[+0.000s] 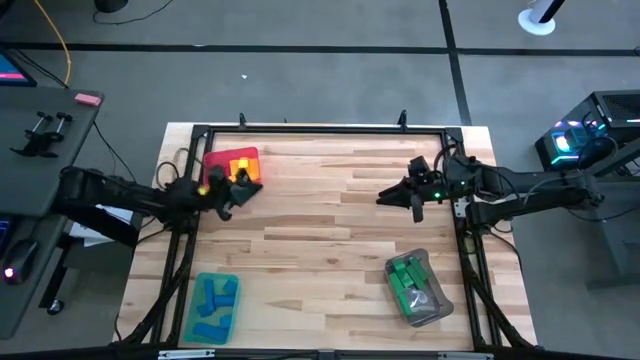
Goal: Sort blocks
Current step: Return to Home Position
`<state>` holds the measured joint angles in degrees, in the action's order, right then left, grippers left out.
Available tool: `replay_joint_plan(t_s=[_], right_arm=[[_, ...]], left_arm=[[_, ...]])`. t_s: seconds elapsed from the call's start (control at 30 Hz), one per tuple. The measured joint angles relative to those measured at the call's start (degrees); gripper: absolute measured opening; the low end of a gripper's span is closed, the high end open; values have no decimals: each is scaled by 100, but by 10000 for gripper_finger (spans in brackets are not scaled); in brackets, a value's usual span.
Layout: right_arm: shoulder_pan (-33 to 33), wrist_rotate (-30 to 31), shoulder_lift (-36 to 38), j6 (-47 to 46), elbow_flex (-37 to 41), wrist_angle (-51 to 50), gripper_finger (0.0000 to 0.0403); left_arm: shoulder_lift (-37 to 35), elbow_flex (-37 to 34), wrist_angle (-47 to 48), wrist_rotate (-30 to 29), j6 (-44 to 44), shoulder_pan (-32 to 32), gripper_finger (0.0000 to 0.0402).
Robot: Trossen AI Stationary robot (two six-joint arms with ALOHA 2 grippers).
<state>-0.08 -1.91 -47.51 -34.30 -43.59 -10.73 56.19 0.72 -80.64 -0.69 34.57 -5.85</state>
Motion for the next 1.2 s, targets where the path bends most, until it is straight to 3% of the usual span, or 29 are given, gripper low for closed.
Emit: replay_joint_plan(t_s=[0.2, 0.47, 0.6, 0.7, 0.8, 0.93, 1.2], right_arm=[[109, 59, 137, -270, 0, -55, 0], [583, 622, 546, 7, 1, -460, 0], [579, 677, 610, 531, 275, 110, 0], [327, 323, 595, 713, 669, 815, 0], [32, -166, 594, 689, 1110, 1594, 0], [-256, -634, 602, 630, 1512, 2472, 0], [-478, -1217, 746, 773, 1853, 2784, 0]], left_arm=[[-317, -14, 1905, 728, 760, 62, 0], [-300, -14, 2811, 793, 32, 179, 1], [-298, -14, 3094, 791, 29, 179, 1], [-403, -14, 3357, 787, 34, 179, 1], [-901, -3, 3804, 787, 76, 179, 1], [-2092, -10, 4778, 787, 76, 179, 1], [-3805, -5, 5888, 787, 74, 179, 1]])
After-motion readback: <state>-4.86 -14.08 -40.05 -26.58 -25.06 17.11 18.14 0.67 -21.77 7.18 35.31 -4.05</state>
